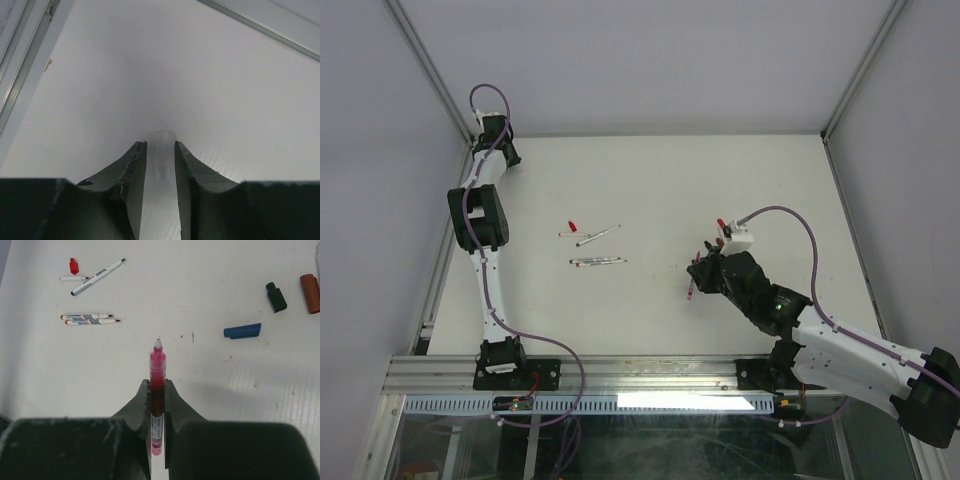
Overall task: Insert the pens into the pen caps
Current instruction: Pick up the pen cap from the center of the board.
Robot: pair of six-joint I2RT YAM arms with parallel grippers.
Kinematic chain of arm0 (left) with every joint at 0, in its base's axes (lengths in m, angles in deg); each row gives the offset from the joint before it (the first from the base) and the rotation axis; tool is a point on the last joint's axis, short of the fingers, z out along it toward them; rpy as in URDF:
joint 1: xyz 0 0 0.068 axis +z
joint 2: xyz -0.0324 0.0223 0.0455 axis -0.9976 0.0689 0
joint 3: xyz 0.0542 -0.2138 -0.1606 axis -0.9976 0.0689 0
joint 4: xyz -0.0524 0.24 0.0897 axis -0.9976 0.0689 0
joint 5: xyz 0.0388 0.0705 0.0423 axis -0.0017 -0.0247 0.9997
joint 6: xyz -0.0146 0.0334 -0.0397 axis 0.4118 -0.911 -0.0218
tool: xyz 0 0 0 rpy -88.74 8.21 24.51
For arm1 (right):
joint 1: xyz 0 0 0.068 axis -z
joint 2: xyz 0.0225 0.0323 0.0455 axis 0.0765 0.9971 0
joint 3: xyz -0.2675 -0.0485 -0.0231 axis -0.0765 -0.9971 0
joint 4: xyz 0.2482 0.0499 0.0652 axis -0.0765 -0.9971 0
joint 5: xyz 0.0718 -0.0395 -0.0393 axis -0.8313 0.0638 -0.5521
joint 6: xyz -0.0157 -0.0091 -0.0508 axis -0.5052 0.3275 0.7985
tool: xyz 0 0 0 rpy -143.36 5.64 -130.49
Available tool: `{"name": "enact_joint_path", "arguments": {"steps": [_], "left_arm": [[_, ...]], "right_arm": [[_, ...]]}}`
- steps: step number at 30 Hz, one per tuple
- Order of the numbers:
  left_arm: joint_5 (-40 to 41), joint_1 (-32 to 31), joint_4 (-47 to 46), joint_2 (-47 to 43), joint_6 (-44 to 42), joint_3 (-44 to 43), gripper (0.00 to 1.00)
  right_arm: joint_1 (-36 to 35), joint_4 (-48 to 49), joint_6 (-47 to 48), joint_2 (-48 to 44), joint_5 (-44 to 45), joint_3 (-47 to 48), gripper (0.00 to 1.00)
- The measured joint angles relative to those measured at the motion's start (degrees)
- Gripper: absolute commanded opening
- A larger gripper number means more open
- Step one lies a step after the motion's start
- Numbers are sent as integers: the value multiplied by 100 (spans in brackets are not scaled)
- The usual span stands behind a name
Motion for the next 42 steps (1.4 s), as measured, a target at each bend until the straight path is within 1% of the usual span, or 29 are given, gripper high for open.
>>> {"name": "enact_joint_path", "arguments": {"steps": [4,7,11,15,21,27,30,34,38,42], "left_arm": [[70,2,37,28,-22,-39,17],[83,2,44,28,-31,-39,12],[72,2,31,26,-57,-24,8],[17,-4,-98,-144,-125,260,7],[-216,-85,-39,-855,-144,1237,7],[-428,-332,-59,-2076,-85,2505,7],[-466,-575,-195,-2796,-46,3180,7],[-538,-1156,-308,-3746,22,4048,7],[-782,-1954,-450,-4581,181,4846,8],[-992,-2813,-468,-5259,321,5392,8]], "right_arm": [[0,-7,0,-15,0,-44,0],[0,-2,0,-46,2,-44,0],[0,-2,0,-79,2,-44,0],[0,-2,0,-87,4,-44,0],[11,2,-2,-87,0,-44,0],[22,2,-22,-133,-26,-46,0],[22,4,-44,-223,-42,-87,0],[22,-15,-63,-332,-52,-131,0],[22,-70,-66,-391,-46,-131,0],[22,-243,-66,-389,-24,-127,0]]}}
